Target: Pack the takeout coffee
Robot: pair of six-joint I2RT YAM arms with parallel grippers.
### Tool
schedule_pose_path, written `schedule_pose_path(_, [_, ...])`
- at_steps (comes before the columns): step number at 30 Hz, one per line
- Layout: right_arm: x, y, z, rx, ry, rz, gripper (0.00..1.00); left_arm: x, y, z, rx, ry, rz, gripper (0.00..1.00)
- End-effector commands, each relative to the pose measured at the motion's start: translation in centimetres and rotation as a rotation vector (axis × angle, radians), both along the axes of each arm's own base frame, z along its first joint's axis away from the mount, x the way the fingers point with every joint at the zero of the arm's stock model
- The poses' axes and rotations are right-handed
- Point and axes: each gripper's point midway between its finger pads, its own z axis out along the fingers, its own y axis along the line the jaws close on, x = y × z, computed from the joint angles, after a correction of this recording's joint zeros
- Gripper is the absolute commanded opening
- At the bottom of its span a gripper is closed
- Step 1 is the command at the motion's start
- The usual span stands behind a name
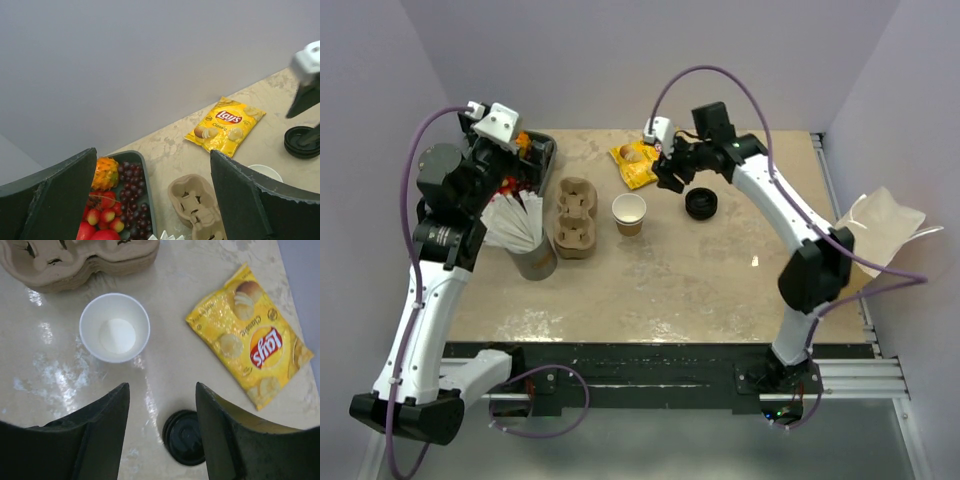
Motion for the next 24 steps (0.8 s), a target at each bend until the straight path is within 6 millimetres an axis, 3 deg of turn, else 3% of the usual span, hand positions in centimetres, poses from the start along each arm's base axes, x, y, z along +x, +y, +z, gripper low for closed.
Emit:
schedule_pose_path(1, [-0.3,3.5,-3.7,-0.123,0.058,0.271,0.57,-1.6,-0.4,0.3,0.011,-0.017,-0.034,0.99])
schedule_pose_path(2, [-0.5,3.7,-3.5,-0.146,0.069,0.293,0.57,-2.0,-0.4,0.3,0.010,-0.020,-0.035,0.99])
schedule_pose_path(4, [-0.6,4.9,-6.1,-0.204,0.087,0.360,0.58,-2.3,-0.3,0.1,0.012,-0.019,-0.038,0.99])
schedule_pose_path(12, [-2.9,6.8,-9.4,-0.319,0.052,0.527,0.57,-2.5,0.3,-0.1,0.008,-0.013,-0.023,0.99])
schedule_pose_path(24, [-4.4,7.5,-10.4,-0.364,0.053,0.589,0.52,-2.7,1.2,-0.2,-0.026,-0.008,-0.020,0.99])
